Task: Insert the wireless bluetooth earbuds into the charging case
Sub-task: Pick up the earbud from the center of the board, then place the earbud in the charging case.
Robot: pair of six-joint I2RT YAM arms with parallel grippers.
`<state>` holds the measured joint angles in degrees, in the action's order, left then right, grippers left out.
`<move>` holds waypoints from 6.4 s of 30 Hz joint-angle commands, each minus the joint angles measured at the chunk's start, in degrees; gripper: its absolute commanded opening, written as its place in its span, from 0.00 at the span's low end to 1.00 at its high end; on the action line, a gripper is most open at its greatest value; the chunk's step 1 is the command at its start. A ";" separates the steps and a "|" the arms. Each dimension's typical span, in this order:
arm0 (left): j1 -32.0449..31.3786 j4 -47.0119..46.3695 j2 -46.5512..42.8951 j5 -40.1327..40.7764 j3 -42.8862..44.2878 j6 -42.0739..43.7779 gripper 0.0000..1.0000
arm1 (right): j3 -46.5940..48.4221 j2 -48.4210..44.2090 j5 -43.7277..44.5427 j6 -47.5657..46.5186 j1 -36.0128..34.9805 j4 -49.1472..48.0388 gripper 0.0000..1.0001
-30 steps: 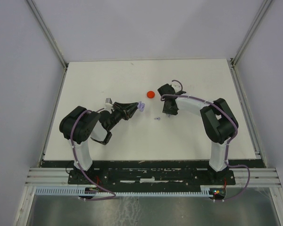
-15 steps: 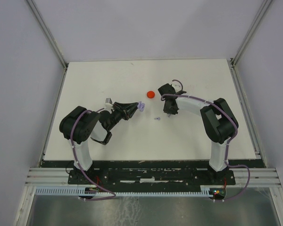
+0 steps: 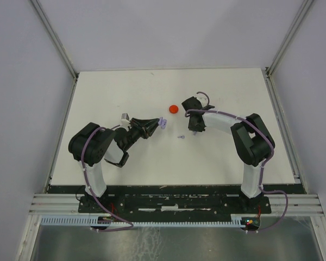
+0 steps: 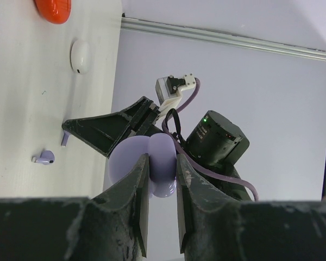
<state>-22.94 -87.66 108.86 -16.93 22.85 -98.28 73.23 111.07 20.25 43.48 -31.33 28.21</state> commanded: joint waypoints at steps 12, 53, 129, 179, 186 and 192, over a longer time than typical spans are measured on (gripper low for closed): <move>0.20 -11.38 -1.42 -0.80 -0.22 1.91 0.03 | -3.97 -10.31 6.81 -11.77 0.16 -10.29 0.12; -0.04 -11.31 -0.75 -3.11 1.56 1.95 0.03 | -19.21 -24.76 -17.81 -22.56 0.16 -44.75 0.07; -1.49 -11.47 -0.72 -7.15 5.55 -3.55 0.03 | -39.58 -12.06 -47.81 -39.23 -3.45 -108.23 0.02; -1.40 -11.44 -3.32 -6.36 4.56 -6.20 0.03 | -43.51 -14.26 -44.57 -41.85 -4.48 -108.94 0.09; -1.34 -11.42 -2.95 -6.22 4.65 -6.19 0.03 | -44.96 -16.00 -43.19 -42.50 -4.70 -108.28 0.10; -1.37 -11.45 -2.86 -6.32 4.81 -6.05 0.03 | -44.64 -16.33 -43.37 -42.60 -4.99 -106.83 0.11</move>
<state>-24.25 -87.59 108.16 -23.07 26.94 -102.21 28.56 96.47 -23.24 1.13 -35.90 -79.29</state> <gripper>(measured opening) 0.283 0.233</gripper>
